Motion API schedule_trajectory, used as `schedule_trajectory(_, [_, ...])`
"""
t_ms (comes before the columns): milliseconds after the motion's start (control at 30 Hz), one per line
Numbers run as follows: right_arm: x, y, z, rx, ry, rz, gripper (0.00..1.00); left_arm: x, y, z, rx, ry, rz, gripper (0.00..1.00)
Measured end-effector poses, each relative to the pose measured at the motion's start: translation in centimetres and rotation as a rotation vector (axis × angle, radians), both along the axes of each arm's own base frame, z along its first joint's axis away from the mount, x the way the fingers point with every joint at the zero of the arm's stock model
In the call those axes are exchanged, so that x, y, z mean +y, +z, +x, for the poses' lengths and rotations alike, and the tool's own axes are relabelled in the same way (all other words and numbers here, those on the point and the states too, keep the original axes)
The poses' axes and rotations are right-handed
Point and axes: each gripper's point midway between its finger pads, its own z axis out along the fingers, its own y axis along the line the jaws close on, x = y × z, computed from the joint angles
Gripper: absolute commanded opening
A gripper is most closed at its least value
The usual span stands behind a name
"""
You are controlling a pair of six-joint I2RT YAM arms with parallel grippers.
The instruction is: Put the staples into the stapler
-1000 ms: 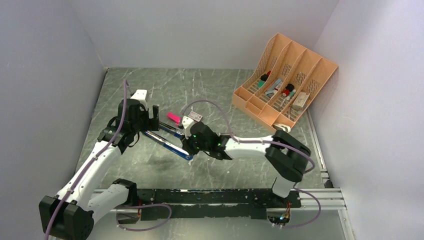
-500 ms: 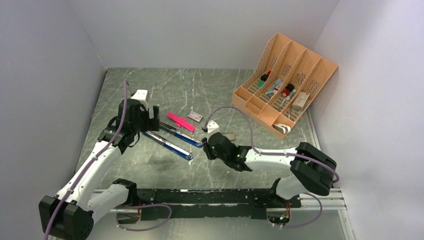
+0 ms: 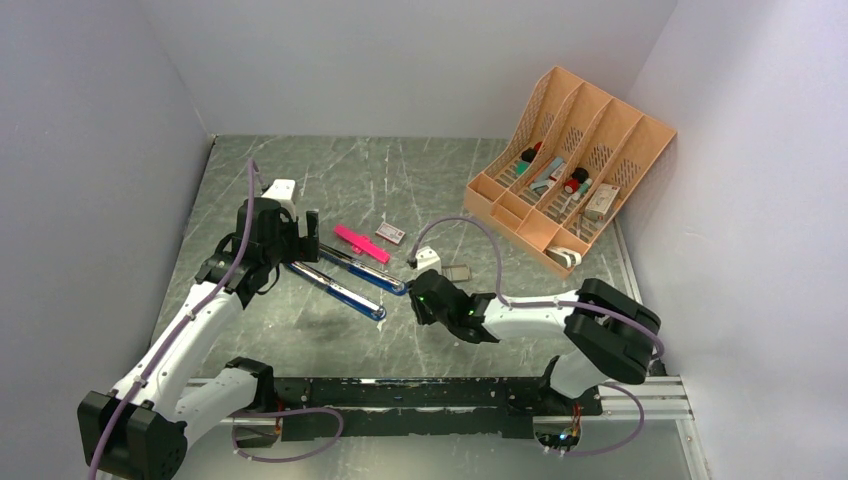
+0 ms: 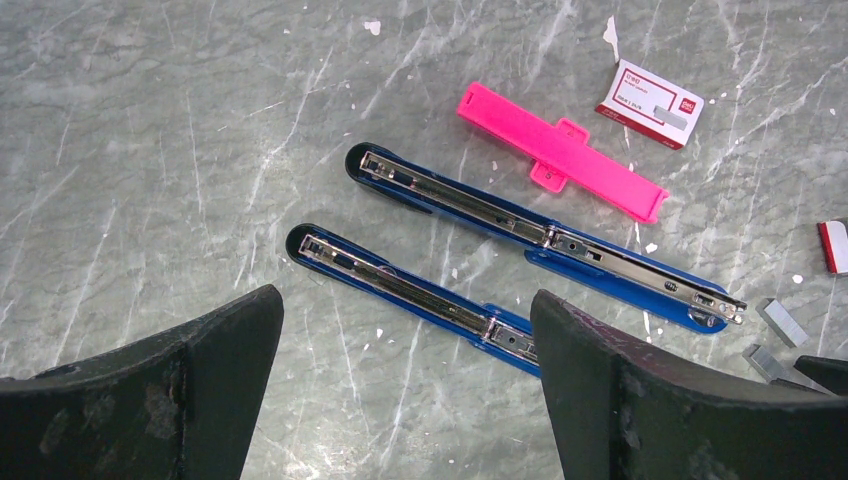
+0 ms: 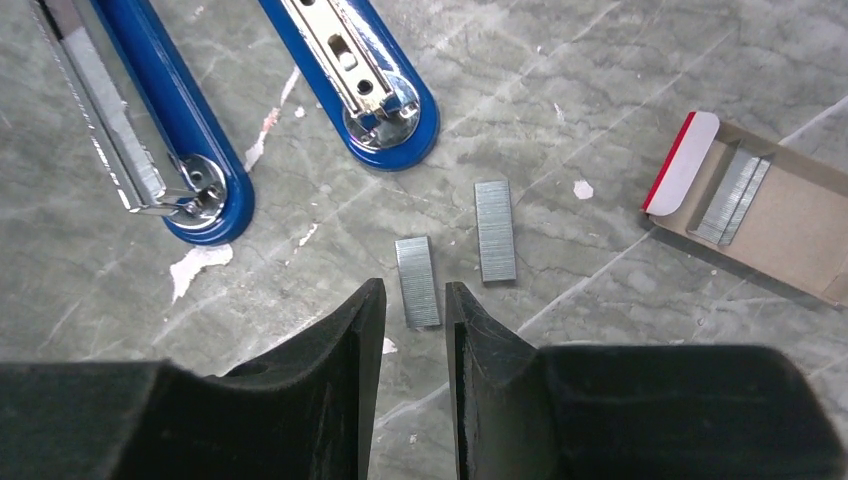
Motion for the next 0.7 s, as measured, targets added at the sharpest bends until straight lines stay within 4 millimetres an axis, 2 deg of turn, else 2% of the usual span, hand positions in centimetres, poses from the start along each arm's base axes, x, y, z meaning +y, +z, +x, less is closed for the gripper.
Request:
schedule_trajectory(200, [-0.4, -1.5, -0.3, 0.028, -0.001, -0.038, 0.32, 0.0, 0.0, 0.0, 0.000, 0.000, 0.000, 0.98])
schedule_trajectory(500, [-0.3, -1.6, -0.3, 0.028, -0.001, -0.039, 0.27, 0.0, 0.0, 0.0, 0.000, 0.000, 0.000, 0.98])
schedule_trajectory(700, [-0.1, -1.7, -0.2, 0.024, 0.007, -0.036, 0.28, 0.0, 0.0, 0.0, 0.000, -0.001, 0.000, 0.98])
